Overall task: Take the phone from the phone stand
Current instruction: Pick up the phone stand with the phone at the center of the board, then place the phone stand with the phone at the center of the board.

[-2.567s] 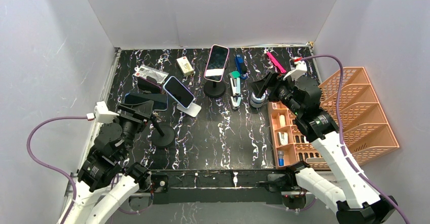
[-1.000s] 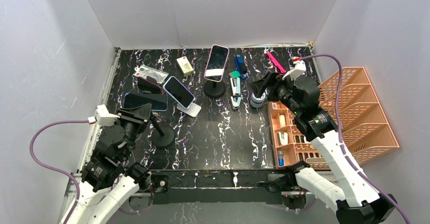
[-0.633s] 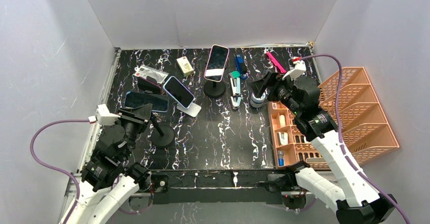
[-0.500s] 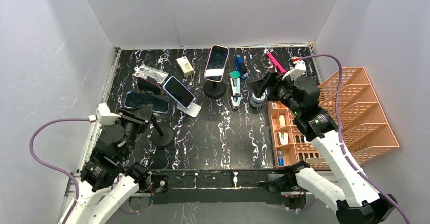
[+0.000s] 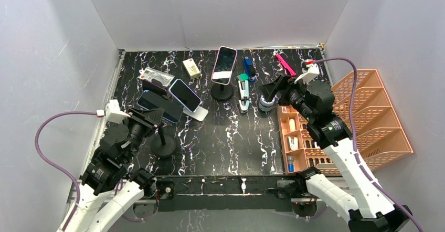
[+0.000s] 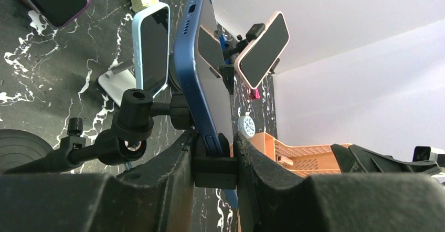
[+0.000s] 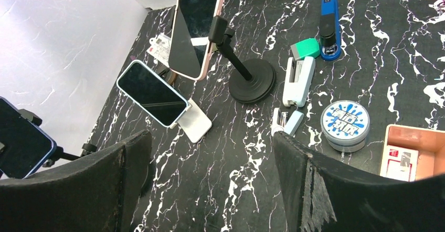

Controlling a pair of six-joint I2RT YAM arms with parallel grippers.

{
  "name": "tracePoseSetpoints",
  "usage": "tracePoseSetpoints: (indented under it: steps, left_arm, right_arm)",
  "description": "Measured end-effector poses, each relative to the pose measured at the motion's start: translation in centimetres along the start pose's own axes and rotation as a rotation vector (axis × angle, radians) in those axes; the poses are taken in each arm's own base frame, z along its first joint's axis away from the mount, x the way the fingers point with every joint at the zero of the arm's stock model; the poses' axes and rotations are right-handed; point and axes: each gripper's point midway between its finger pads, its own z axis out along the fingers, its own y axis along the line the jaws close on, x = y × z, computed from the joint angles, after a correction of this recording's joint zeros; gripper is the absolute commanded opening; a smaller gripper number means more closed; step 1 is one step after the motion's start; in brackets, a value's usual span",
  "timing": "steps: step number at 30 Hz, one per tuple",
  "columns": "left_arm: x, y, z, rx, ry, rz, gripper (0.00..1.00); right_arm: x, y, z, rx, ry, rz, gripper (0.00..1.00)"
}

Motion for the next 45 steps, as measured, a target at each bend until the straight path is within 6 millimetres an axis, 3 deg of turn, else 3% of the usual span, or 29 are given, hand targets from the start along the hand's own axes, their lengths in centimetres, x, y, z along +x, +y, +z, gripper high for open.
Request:
tracePoseSetpoints:
  steps: [16, 28, 36, 45]
  left_arm:
    - [3.1, -3.8, 0.9, 0.141, 0.175, -0.006, 0.0]
    - [7.5, -8.2, 3.3, 0.282, 0.399, -0.051, 0.0]
    - [9.0, -10.9, 4.9, 0.379, 0.467, -0.083, 0.0]
    - [11.5, -12.1, 7.9, 0.424, 0.534, -0.1, 0.0]
  right_arm:
    - [-0.2, -0.1, -0.7, 0.008, -0.011, -0.001, 0.93]
    - [-0.7, -1.0, -2.3, 0.061, -0.044, -0.034, 0.93]
    - [-0.6, -1.8, -3.3, 0.099, -0.048, -0.07, 0.93]
    - [-0.4, -2.9, -4.2, 0.147, -0.044, -0.104, 0.93]
